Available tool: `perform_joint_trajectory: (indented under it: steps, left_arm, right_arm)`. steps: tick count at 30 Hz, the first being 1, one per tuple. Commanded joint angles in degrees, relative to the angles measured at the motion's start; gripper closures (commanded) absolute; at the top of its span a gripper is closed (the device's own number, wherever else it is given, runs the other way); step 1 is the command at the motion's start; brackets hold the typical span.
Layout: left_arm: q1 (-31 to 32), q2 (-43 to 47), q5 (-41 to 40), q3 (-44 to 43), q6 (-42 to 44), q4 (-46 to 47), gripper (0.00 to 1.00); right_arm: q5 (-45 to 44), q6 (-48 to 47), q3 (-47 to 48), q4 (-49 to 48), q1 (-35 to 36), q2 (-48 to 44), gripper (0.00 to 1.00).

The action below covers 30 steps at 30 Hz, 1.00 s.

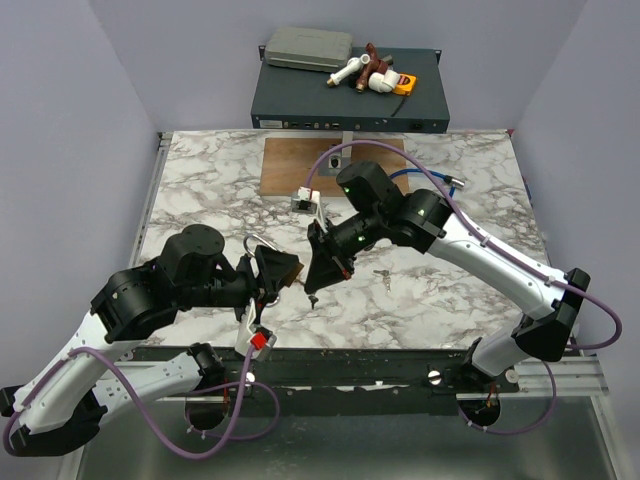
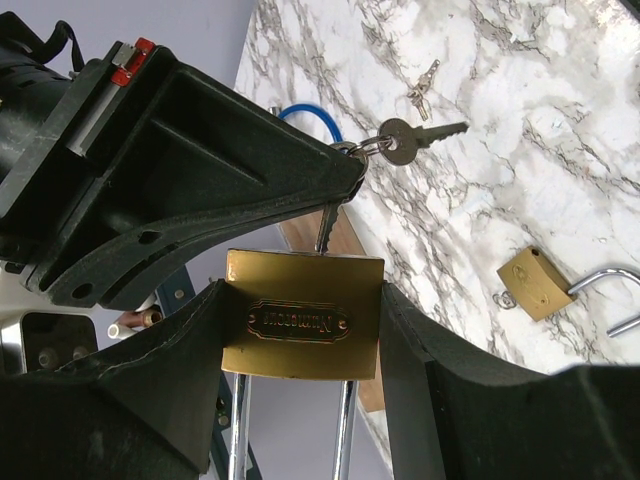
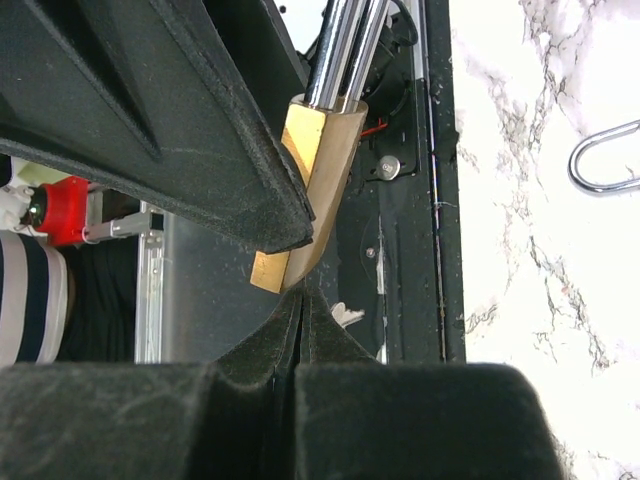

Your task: Unlock with the key

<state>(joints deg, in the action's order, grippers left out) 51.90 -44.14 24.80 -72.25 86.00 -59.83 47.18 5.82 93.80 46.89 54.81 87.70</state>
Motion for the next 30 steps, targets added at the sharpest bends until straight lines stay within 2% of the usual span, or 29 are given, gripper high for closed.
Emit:
perform_joint_trajectory:
  steps: [1,9,22,30]
  left_arm:
    - [0.6,0.5,2.8,-0.9,2.7,0.8,1.0]
    - [0.7,0.6,3.2,-0.9,4.1,-1.1,1.0]
    - [0.8,1.0,2.2,0.1,2.6,1.6,1.0]
    - [1.7,0.8,1.0,1.2,4.6,1.2,1.0]
  right_arm:
    - [-2.6,-1.2,2.4,1.2,0.4,-0.4,0.99]
    - [-3.2,-1.5,2.7,1.5,0.4,-0.5,0.99]
    - [-2.3,-0.9,3.2,0.7,0.5,0.9,0.99]
    - [-1.4,-0.2,3.5,-0.2,0.4,1.6,0.99]
